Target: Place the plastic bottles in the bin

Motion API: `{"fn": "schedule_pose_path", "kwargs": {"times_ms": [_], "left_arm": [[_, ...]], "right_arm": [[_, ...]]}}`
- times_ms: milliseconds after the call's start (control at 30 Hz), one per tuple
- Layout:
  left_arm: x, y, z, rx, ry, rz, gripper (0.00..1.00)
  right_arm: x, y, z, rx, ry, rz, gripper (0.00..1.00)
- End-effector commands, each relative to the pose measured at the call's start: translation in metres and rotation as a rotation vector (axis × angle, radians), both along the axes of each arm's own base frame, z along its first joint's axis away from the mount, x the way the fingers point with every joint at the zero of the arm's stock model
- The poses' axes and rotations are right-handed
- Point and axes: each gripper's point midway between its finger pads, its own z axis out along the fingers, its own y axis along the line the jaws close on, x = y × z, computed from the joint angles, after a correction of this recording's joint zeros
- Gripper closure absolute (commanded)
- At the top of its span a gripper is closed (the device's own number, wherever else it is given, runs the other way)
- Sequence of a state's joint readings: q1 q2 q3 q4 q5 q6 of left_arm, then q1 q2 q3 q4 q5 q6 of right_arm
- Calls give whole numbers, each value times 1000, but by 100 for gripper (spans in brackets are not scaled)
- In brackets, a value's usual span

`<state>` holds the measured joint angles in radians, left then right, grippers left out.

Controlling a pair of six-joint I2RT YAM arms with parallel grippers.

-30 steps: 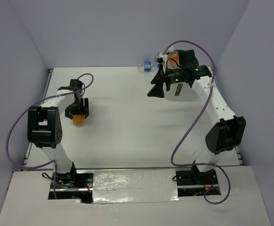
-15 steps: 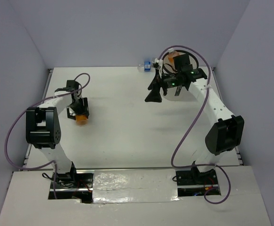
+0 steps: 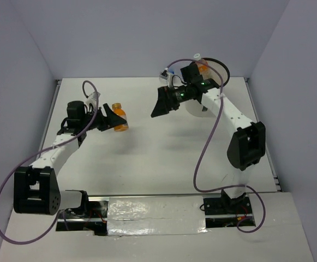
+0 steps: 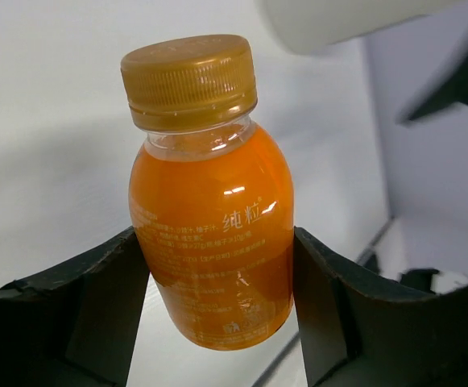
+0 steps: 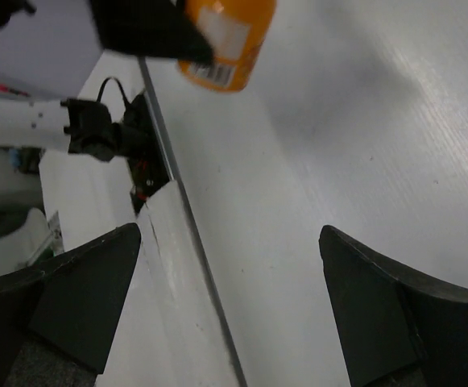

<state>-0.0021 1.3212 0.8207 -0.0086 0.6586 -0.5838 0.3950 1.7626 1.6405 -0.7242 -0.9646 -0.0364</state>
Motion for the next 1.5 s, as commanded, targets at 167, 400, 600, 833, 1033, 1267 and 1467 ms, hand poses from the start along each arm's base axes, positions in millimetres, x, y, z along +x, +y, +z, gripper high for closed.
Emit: {"fn": "schedule_pose_path", "kwargs": {"times_ms": [167,400,600,833,1033,1267,1467], "left_arm": [[-31,-88,85,-270,-275,-281,72],[-36,-129,93,-262,-276,-362,72],[-38,-141,87,-266,-256,-384,72],[-39,-142,85,-255,-253,-385,70],[-38,-141,82,-253,-244,-368,59],[-39,-138,99,-237,-290,-364,1],[-35,-120,124,-185,-361,-312,1]], "right_arm": [[35,43,27,2,179,-242,0],[40,58,30,-8,189,-278,0],[33,62,28,8,191,-269,2],[27,61,18,6,206,-245,37],[27,60,21,18,138,-221,79],[23,55,52,52,-112,-93,96],[44,24,110,66,-497,-54,100]]}}
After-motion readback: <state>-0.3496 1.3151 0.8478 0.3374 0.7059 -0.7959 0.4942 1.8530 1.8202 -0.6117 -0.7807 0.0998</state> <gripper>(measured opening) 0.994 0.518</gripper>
